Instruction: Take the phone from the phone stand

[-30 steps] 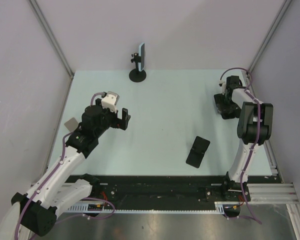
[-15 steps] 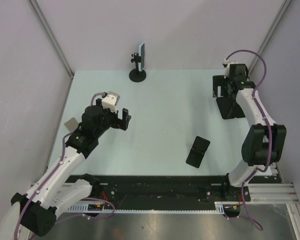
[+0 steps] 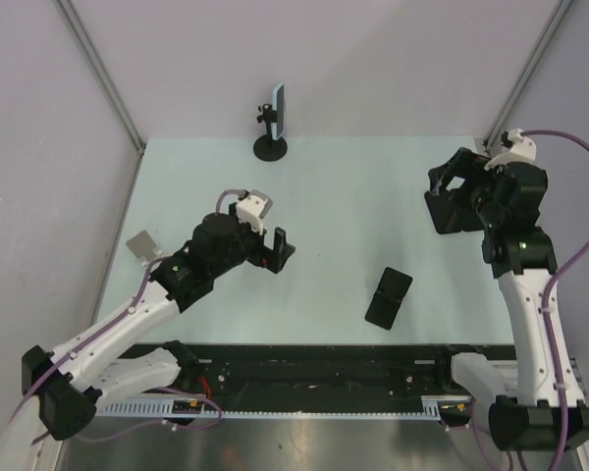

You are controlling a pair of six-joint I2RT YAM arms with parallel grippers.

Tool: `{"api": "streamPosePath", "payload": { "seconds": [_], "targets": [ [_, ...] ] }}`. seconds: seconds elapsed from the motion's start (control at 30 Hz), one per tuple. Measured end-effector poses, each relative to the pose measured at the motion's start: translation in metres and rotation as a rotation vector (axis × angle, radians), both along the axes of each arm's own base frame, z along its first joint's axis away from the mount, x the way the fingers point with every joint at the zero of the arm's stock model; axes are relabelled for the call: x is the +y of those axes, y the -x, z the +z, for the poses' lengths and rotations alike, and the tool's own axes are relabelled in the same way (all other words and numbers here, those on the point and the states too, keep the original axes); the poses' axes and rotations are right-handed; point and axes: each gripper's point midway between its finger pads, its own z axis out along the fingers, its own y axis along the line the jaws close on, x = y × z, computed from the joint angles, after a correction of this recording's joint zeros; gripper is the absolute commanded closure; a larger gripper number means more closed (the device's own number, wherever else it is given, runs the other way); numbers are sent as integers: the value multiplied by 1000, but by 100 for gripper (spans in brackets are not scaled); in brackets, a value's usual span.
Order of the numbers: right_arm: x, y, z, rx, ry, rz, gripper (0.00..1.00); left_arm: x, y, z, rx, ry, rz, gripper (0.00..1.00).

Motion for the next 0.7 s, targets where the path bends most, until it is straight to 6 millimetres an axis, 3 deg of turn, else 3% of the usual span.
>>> {"api": "streamPosePath", "payload": {
  "seconds": [0.2, 0.33, 0.5, 0.7],
  "targets": [
    [2, 54, 25, -96, -24, -5, 0, -61, 34, 11, 44, 51, -97, 0],
    [-1, 89, 42, -166, 2, -20, 0, -109, 51, 8, 68, 42, -137, 0],
    [-7, 122, 40, -221, 51, -57, 0, -180, 72, -11, 86, -20, -202, 0],
    [-25, 134, 18, -212, 102, -150, 0, -253, 89, -32, 77, -62, -235, 0]
  ]
}}
